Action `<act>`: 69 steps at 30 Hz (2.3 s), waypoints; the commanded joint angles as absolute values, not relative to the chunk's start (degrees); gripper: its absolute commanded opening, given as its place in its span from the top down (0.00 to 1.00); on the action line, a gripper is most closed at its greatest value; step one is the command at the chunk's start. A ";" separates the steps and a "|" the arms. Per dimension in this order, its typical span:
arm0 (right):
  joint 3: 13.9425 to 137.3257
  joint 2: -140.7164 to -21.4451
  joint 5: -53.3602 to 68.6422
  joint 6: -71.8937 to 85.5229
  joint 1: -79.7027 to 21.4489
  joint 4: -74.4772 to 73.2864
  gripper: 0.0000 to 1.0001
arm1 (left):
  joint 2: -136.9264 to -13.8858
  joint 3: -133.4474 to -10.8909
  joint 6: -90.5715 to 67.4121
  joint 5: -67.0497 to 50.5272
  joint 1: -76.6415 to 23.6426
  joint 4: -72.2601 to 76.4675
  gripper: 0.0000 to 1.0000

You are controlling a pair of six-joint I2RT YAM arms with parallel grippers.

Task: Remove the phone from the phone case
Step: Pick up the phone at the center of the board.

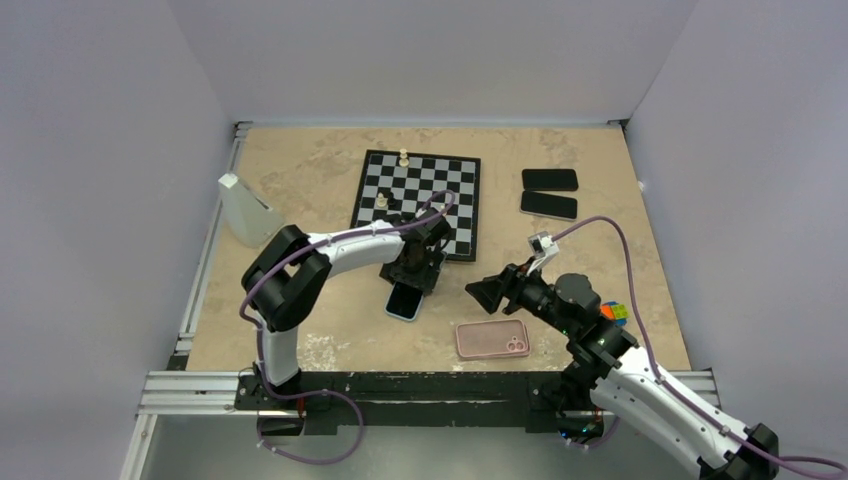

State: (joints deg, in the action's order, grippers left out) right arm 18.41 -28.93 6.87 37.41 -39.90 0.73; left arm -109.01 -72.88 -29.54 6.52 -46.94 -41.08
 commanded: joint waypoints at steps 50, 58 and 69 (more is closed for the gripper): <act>19.64 -52.38 -8.28 41.53 -55.79 19.53 0.39 | -71.05 -45.18 -94.56 -5.11 -45.00 -9.09 1.00; 24.49 -53.88 -12.46 37.03 -55.80 22.26 0.84 | -68.78 -40.82 -102.69 -4.03 -45.28 -2.43 1.00; 38.65 -52.03 11.20 23.37 -38.16 -4.95 1.00 | -59.71 -54.09 -63.68 4.42 -44.82 -34.81 0.00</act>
